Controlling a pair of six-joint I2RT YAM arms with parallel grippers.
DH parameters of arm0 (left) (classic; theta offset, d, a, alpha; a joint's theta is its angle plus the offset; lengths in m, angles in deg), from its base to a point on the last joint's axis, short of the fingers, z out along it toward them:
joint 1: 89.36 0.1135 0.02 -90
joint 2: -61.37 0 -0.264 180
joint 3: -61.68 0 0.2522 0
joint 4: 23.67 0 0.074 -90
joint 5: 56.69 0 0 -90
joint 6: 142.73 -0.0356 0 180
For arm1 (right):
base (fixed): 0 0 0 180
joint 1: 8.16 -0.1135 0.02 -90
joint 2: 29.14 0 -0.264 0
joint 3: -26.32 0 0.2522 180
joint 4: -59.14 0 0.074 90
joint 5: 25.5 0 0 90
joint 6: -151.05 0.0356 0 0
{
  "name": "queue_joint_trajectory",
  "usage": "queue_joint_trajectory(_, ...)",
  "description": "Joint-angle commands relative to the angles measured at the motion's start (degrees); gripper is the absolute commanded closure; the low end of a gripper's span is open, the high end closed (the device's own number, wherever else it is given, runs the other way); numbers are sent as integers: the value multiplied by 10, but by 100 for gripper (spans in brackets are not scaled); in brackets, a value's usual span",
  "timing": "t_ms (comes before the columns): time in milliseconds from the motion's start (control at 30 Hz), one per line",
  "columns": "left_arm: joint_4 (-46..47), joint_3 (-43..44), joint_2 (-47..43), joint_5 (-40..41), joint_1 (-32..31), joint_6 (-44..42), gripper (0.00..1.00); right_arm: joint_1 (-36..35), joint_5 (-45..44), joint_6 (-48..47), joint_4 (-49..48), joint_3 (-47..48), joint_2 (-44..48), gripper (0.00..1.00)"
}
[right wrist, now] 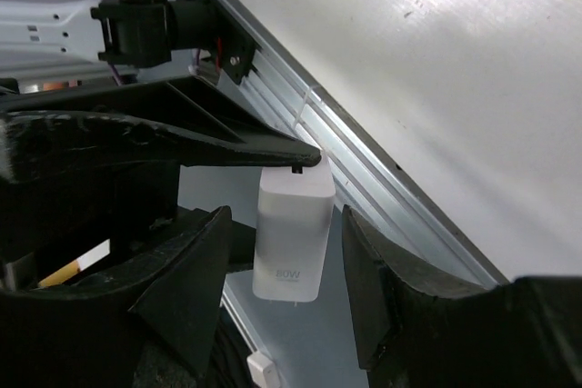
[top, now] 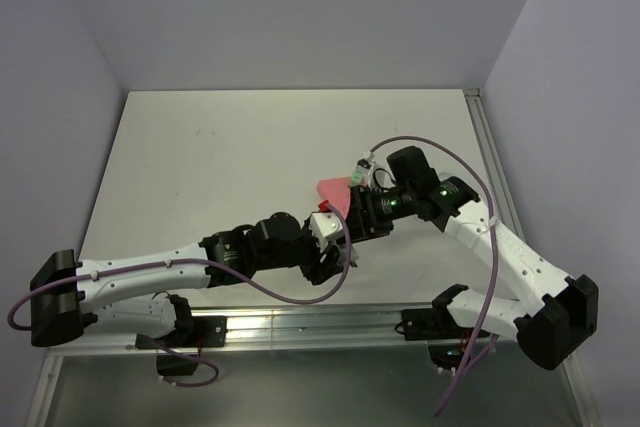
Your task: Insert the plug
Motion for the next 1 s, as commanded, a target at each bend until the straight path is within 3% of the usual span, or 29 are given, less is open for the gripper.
queue_joint_trajectory(0, 8, 34, -3, 3, -6, -16, 100, -23, 16, -14, 9, 16, -10, 42)
queue_joint_trajectory(133, 2, 35, -6, 5, -9, -18, 100, -43, 5, -18, 15, 22, -23, 43)
queue_joint_trajectory(367, 4, 32, -16, 3, -14, -15, 100, -45, 25, -6, -2, 25, -35, 54)
queue_joint_trajectory(633, -1, 32, -17, 7, -14, -16, 100, -55, 37, -15, 1, 21, -53, 55)
queue_joint_trajectory(733, -2, 28, -22, 17, -14, -9, 100, -59, 55, -8, -8, 15, -59, 80)
queue_joint_trajectory(767, 1, 26, -26, 23, -14, -7, 100, -62, 60, -4, -15, 13, -59, 99)
queue_joint_trajectory(800, 4, 20, -33, 23, -14, -3, 100, -63, 61, 1, -16, 12, -59, 100)
queue_joint_trajectory(967, 27, -2, -67, 91, -5, 27, 43, -65, -10, 34, -48, -4, -28, 100)
